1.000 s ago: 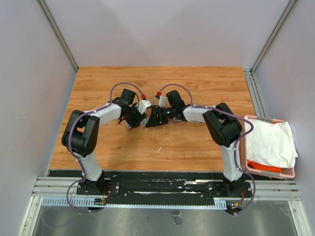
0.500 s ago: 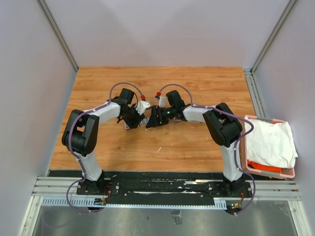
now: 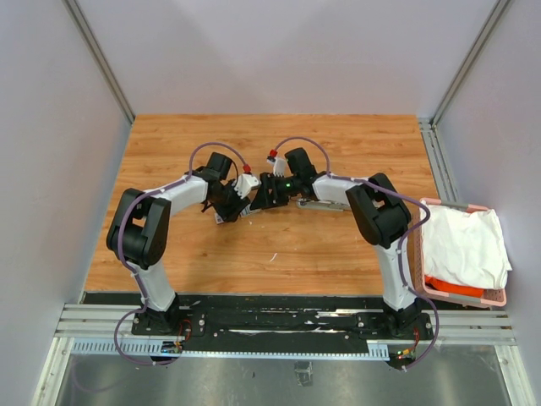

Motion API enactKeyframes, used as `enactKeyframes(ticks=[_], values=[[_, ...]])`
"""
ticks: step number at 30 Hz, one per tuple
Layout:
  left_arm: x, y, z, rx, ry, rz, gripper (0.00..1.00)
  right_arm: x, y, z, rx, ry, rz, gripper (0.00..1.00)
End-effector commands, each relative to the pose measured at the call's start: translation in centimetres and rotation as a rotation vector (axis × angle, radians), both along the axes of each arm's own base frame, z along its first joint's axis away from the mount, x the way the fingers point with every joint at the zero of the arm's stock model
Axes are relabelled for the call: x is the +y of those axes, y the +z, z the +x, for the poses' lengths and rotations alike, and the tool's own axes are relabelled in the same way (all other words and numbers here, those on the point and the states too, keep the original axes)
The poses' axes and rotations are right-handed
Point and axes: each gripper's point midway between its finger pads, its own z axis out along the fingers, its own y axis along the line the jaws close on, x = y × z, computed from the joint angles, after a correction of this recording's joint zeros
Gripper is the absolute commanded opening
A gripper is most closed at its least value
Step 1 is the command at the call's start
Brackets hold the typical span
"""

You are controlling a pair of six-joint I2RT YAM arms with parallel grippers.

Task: Unload the staples from the stapler
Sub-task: Close the staple box at the center of the board.

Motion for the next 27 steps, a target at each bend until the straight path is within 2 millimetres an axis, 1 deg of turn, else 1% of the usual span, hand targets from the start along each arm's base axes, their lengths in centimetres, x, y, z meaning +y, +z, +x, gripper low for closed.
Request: enactKeyframes(ticks=[1,3,8,10,16,21,27], values=[[-0.8,-2.6,-3.0,0.127,-0.017,0.008,0.52,0.3,-1.1,0.1,0.045,-0.005,-0.01,0.69],[-0.9,-2.6,-2.9,0.117,-0.009,0.007,0.52,0.5,-1.4,0.0,0.077,-0.014,0.005,0.67],[-1.2,-2.6,-2.6,0.108,0.008,0.0,0.49,0.4,-2.1,0.0,0.115,-0.023,0.025,0.56],[-1.2,-2.8,-2.6,0.11,0.011,-0.002,0.5,0.3,-2.3,-0.1,0.123,-0.027,0.025,0.54],[-1.4,-2.7,-2.3,0.102,0.002,0.013,0.53,-0.7,-2.6,0.5,0.115,-0.047,0.008,0.54],[0.2,-2.4,-1.6,0.06,-0.014,0.099,0.52,-1.6,-1.8,1.4,0.096,-0.069,0.003,0.57],[1.0,-1.9,-2.0,0.056,-0.084,0.131,0.53,-2.3,-1.6,1.8,0.098,-0.082,-0.003,0.58]])
